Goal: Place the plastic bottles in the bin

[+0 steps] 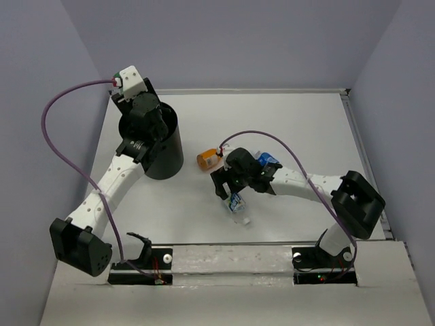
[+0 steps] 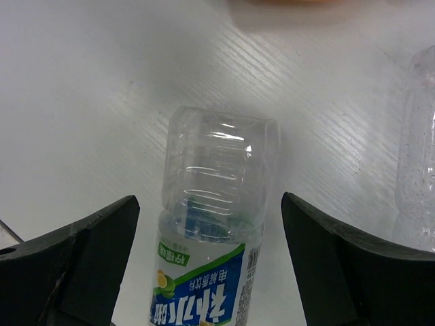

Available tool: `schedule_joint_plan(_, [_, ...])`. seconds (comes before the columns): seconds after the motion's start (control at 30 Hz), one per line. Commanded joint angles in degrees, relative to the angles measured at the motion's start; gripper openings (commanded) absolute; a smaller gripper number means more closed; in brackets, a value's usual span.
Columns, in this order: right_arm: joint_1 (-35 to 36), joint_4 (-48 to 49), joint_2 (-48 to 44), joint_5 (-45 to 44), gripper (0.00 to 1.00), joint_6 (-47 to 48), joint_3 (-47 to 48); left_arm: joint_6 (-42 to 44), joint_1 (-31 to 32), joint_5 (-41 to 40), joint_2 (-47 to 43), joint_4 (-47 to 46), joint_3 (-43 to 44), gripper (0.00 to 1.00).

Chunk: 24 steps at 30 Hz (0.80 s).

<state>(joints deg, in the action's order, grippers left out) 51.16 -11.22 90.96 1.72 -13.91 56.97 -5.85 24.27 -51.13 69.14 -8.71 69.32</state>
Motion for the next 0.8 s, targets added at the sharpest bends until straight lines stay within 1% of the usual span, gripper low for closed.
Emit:
schedule_joint_plan(0.0, [0.96,-1.17,2.73,-4.00,0.91,1.78,3.67,10.76,-0.63,-6.25,1.43,-16.41,-1.81,0.46])
schedule_joint_plan(0.03, [0.96,-1.26,3.86,-4.26,0.91,1.78,3.94,12.25,-1.33,-7.13,1.69,-17.91,-2.78,0.46])
schedule_joint_plan(0.1, [0.96,-1.87,5.01,-5.32,0.91,1.96,5.07,12.35,-2.03,-7.05,2.40,-19.94,-5.24,0.47])
schedule_joint_plan(0.2, [1.49,-2.74,7.21,-6.81,0.90,2.22,7.00,13.93,-2.56,-7.05,3.54,-23.10,-8.32,0.52])
schedule_joint_plan(0.23, [1.49,-3.01,8.43,-8.21,0.89,2.31,7.54,15.24,-2.56,-6.96,3.80,-24.85,-9.72,0.58])
schedule_joint_plan(0.3, [2.02,-3.89,9.93,-9.36,0.89,2.75,8.68,15.77,-2.56,-6.88,4.94,-25.39,-10.69,0.63])
schedule_joint_plan(0.33, [2.02,-4.59,10.72,-9.80,0.89,2.92,9.55,15.78,-2.56,-6.96,5.21,-25.48,-10.96,0.71])
schedule_joint_plan(0.4, [2.54,-5.03,12.57,-10.24,0.89,3.36,10.09,15.25,-2.56,-6.79,5.39,-25.39,-11.75,0.83])
schedule_joint_plan(0.43, [2.55,-5.12,12.84,-10.59,0.88,3.37,10.35,15.16,-2.56,-6.35,5.13,-25.39,-12.01,0.95])
schedule_joint_plan(0.47, [3.07,-5.12,13.19,-11.20,0.85,3.19,10.70,14.90,-2.56,-5.91,4.60,-25.13,-12.10,0.98])
schedule_joint_plan(0.57, [3.07,-5.12,13.19,-11.91,0.75,2.93,11.32,12.89,-2.56,-3.89,3.19,-21.97,-11.49,0.99])
schedule_joint_plan(0.67, [3.59,-5.21,13.02,-12.26,0.55,2.84,12.02,10.42,-2.56,-1.78,-0.05,-18.64,-10.96,0.99])
schedule_joint_plan(0.7, [3.60,-5.12,12.93,-12.26,0.53,2.84,12.11,9.72,-2.48,-1.34,-0.85,-17.75,-10.79,0.99])
schedule_joint_plan(0.73, [4.12,-5.30,12.41,-12.26,0.49,2.75,12.11,8.15,-2.56,-0.12,-1.55,-16.53,-10.44,0.99])
schedule_joint_plan(0.77, [4.13,-6.00,11.88,-12.35,0.43,2.66,12.11,6.91,-2.56,0.85,-3.30,-13.03,-9.21,0.99])
